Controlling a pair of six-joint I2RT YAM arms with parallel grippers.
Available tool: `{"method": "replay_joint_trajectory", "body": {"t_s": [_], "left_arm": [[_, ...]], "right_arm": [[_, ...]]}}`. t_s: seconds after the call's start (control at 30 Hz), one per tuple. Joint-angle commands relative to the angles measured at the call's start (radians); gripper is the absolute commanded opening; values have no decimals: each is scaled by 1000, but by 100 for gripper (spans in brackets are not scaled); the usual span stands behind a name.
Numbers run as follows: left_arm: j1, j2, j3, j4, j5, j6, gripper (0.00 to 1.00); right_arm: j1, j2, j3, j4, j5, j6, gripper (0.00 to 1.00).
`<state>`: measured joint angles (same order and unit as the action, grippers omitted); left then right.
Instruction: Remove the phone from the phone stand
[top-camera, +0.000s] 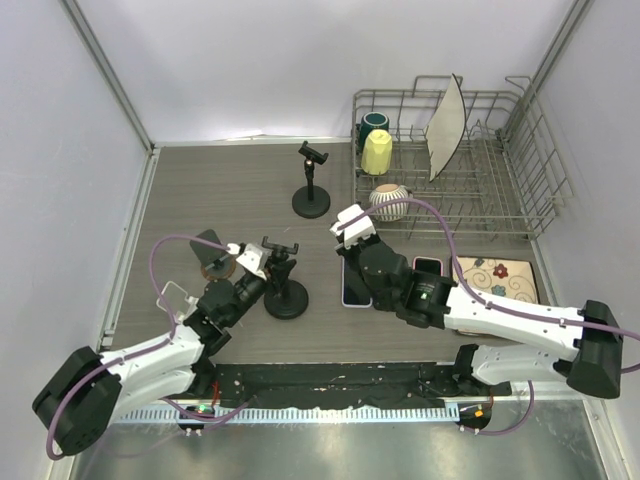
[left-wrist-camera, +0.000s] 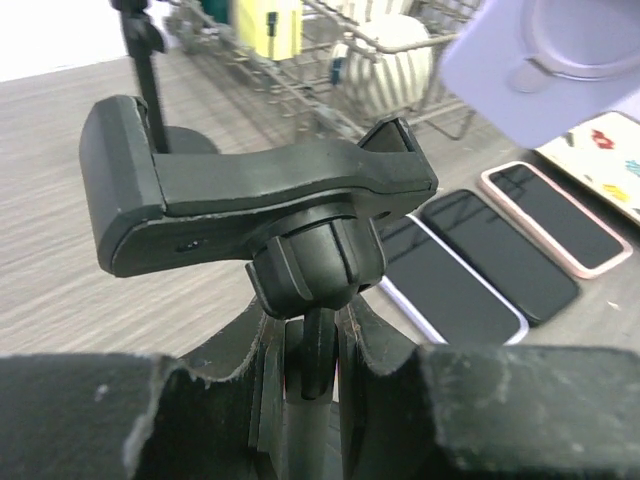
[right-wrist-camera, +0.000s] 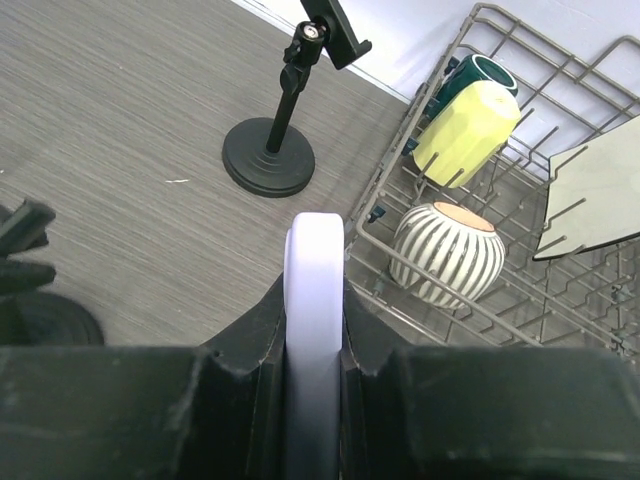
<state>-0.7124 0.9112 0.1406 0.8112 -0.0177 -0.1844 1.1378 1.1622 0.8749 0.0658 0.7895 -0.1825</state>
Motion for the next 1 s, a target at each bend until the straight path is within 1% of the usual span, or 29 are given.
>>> {"method": "replay_joint_trajectory", "body": {"t_s": [0.0, 0.07, 0.13, 0.17, 0.2, 0.23, 0.27, 0.3, 0.37, 0.5, 0.6, 0.7, 0.73, 0.8, 0.83, 0.9, 0.97], "left_arm": [[10, 49, 81, 143, -166, 120, 0], [49, 130, 123, 163, -162, 123, 0], [91, 199, 177, 218, -145, 90, 0], [129, 269, 191, 242, -136, 85, 0], [146, 305, 224, 294, -130, 85, 0], [162, 339, 244, 316, -125, 91, 0], [191, 404, 264, 333, -122, 97, 0], [206, 431, 310, 356, -117, 99, 0], [249, 488, 362, 367, -99, 100, 0], [315, 645, 519, 370, -48, 105, 0], [358, 736, 596, 381, -30, 94, 0], [393, 791, 652, 350, 7, 62, 3], [396, 822, 659, 347, 9, 59, 6], [399, 848, 659, 348, 5, 59, 10], [399, 860, 656, 347, 5, 57, 13], [399, 868, 639, 353, 5, 46, 16], [399, 864, 614, 365, 7, 31, 23]], "right_arm": [[4, -74, -22, 51, -22, 40, 1], [4, -82, -30, 48, -32, 46, 1], [4, -93, -31, 40, -39, 57, 1], [5, -98, -36, 37, -44, 60, 1], [5, -107, -37, 37, -49, 67, 1], [5, -122, -42, 37, -55, 71, 1], [5, -131, -50, 35, -62, 74, 1], [5, -139, -51, 31, -64, 80, 1], [5, -163, -56, 22, -75, 84, 1], [5, -196, -68, 2, -69, 94, 1], [7, -210, -79, -4, -59, 95, 1], [5, -213, -79, -12, -59, 95, 1], [5, -214, -79, -12, -61, 95, 1], [5, -217, -80, -8, -62, 91, 1], [5, -217, -80, -6, -62, 87, 1], [5, -217, -79, -6, -67, 84, 1], [5, -217, -76, -9, -68, 84, 1]]}}
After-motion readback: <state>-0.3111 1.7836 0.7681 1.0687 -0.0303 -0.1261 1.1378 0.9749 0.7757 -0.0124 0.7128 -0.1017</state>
